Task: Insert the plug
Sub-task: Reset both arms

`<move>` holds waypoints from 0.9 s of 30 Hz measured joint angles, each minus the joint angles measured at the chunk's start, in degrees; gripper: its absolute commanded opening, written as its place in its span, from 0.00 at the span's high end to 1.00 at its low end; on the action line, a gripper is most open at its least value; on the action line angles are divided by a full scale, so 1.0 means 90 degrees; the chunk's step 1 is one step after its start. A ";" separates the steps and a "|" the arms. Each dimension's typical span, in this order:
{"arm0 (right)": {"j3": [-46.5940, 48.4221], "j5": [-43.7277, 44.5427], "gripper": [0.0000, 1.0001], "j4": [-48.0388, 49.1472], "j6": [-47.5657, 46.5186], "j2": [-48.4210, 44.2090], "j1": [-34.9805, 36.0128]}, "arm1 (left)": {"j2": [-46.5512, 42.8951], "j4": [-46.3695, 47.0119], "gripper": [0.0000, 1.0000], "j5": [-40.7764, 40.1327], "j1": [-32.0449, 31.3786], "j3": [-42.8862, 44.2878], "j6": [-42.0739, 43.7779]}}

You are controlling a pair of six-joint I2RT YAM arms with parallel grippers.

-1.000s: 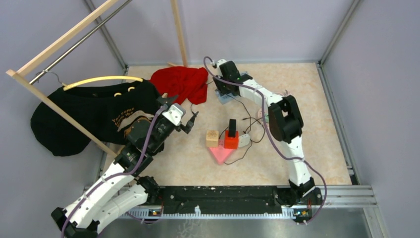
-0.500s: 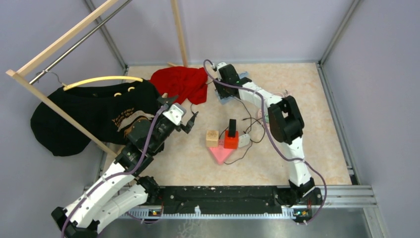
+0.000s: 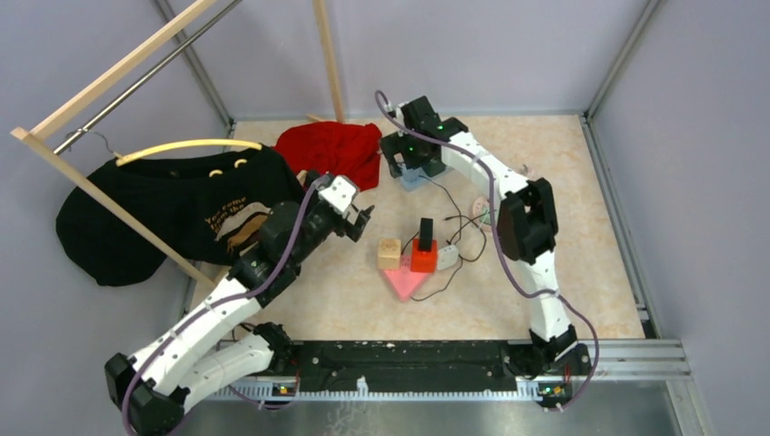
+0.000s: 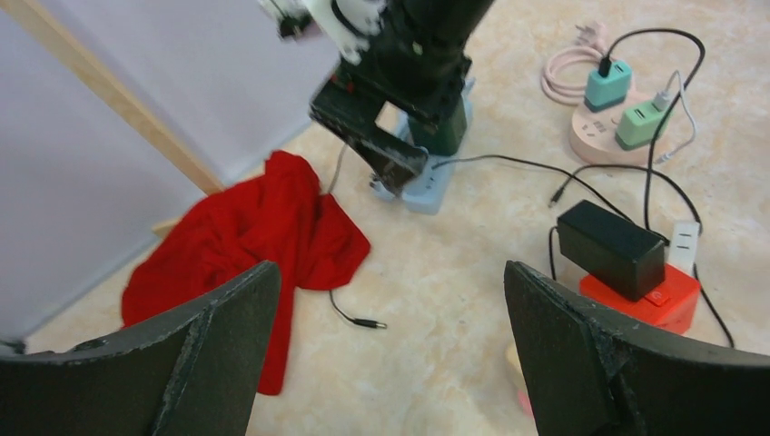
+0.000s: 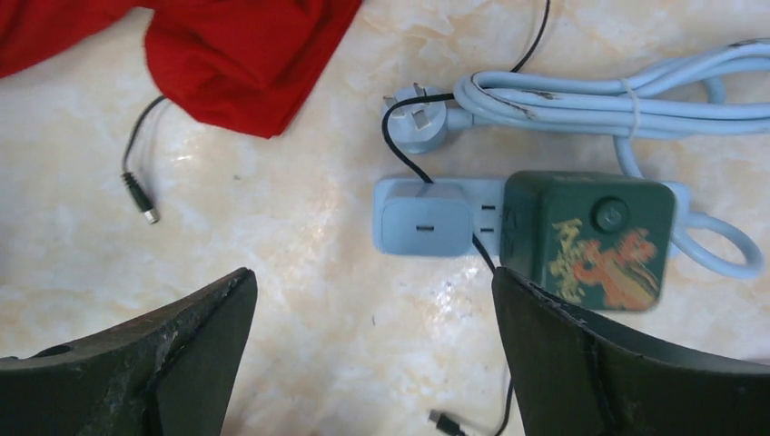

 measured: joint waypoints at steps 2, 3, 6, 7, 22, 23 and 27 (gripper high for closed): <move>-0.0095 -0.0068 0.01 -0.0104 0.0019 -0.0308 0.0000 | 0.0345 -0.0231 0.01 0.0080 0.0000 0.0245 -0.0226; -0.0216 -0.0073 0.01 -0.0109 0.0051 -0.0505 -0.0002 | 0.0476 -0.0325 0.01 0.0146 0.0000 0.0357 -0.0338; -0.0974 -0.0063 0.01 -0.0100 0.0216 -0.1484 -0.0002 | 0.0903 -0.0724 0.01 0.0393 0.0000 0.0843 -0.0738; -0.1285 -0.0005 0.01 -0.0061 0.0277 -0.1868 -0.0002 | 0.1013 -0.0823 0.01 0.0491 0.0000 0.1001 -0.0896; -0.6217 0.0559 0.01 0.1178 0.1637 -0.8211 -0.0007 | 0.1384 -0.1229 0.01 0.1486 0.0000 0.1892 -0.3378; -0.6433 0.0534 0.01 0.1236 0.1729 -0.8553 -0.0007 | 0.1355 -0.1175 0.01 0.1489 0.0000 0.1855 -0.3473; -0.7223 0.0510 0.01 0.1472 0.1991 -0.9700 -0.0007 | 0.1107 -0.0988 0.01 0.1496 0.0000 0.1557 -0.3670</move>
